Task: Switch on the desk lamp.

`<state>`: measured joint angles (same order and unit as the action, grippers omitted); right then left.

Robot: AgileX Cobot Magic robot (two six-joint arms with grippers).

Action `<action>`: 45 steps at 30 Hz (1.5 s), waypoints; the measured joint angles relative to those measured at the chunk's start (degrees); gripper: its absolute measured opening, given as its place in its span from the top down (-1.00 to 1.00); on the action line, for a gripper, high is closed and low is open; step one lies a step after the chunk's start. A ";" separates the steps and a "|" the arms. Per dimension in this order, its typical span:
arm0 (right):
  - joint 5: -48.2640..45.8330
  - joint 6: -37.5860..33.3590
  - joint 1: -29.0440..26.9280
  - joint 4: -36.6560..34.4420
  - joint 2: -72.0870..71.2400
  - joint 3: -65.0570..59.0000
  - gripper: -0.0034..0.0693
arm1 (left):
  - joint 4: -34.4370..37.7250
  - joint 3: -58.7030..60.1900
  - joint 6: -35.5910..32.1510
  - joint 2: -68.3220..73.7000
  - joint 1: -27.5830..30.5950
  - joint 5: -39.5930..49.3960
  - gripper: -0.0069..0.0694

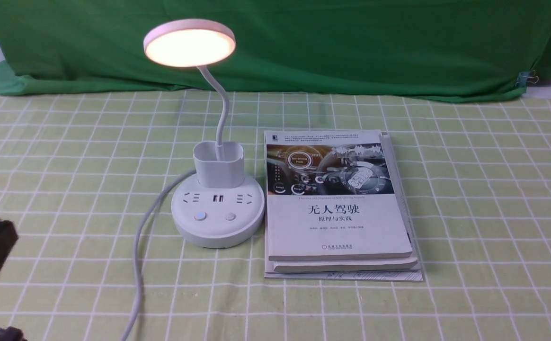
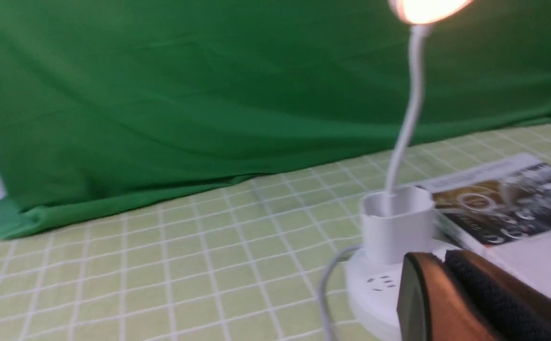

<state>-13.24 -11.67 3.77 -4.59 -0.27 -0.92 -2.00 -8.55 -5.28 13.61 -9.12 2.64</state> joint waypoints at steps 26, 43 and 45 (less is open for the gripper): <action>0.00 0.00 0.00 0.00 0.00 0.00 0.23 | 2.81 8.96 1.89 -13.71 6.00 8.03 0.77; 0.00 0.00 0.00 0.00 0.00 0.00 0.23 | 2.81 8.96 1.89 -13.71 6.00 7.91 0.77; 0.00 0.00 0.00 0.00 0.00 0.00 0.23 | 2.81 8.96 1.89 -13.71 6.00 7.91 0.77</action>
<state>-13.24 -11.67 3.77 -4.59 -0.27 -0.92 0.80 0.41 -3.39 -0.10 -3.12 10.55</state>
